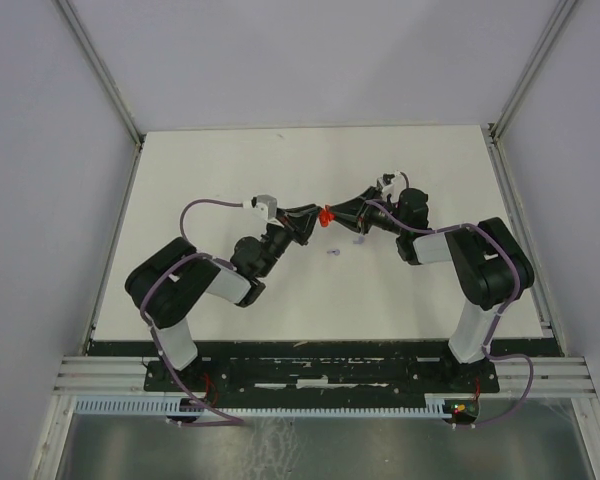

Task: Insert the wireless bluetooth earbuds into the charging case
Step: Place the earbud in the charging case.

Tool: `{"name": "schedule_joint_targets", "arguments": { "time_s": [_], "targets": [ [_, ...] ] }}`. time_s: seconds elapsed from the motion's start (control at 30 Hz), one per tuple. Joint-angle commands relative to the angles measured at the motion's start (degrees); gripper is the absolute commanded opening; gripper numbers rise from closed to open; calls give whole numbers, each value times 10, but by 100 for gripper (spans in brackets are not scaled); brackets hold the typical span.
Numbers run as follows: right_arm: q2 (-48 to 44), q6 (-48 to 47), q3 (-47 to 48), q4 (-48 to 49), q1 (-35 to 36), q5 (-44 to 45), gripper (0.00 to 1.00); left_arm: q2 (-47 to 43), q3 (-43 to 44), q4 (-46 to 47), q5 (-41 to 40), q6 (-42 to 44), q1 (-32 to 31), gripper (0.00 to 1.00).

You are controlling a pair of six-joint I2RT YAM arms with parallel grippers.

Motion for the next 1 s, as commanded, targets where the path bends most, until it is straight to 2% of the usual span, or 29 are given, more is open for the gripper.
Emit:
{"name": "schedule_joint_targets", "arguments": {
  "time_s": [0.0, 0.97],
  "targets": [
    [0, 11, 11, 61, 4, -5, 1, 29, 9, 102, -4, 57, -7, 3],
    [-2, 23, 6, 77, 7, -17, 1, 62, 64, 110, -36, 125, -12, 3]
  ]
}}
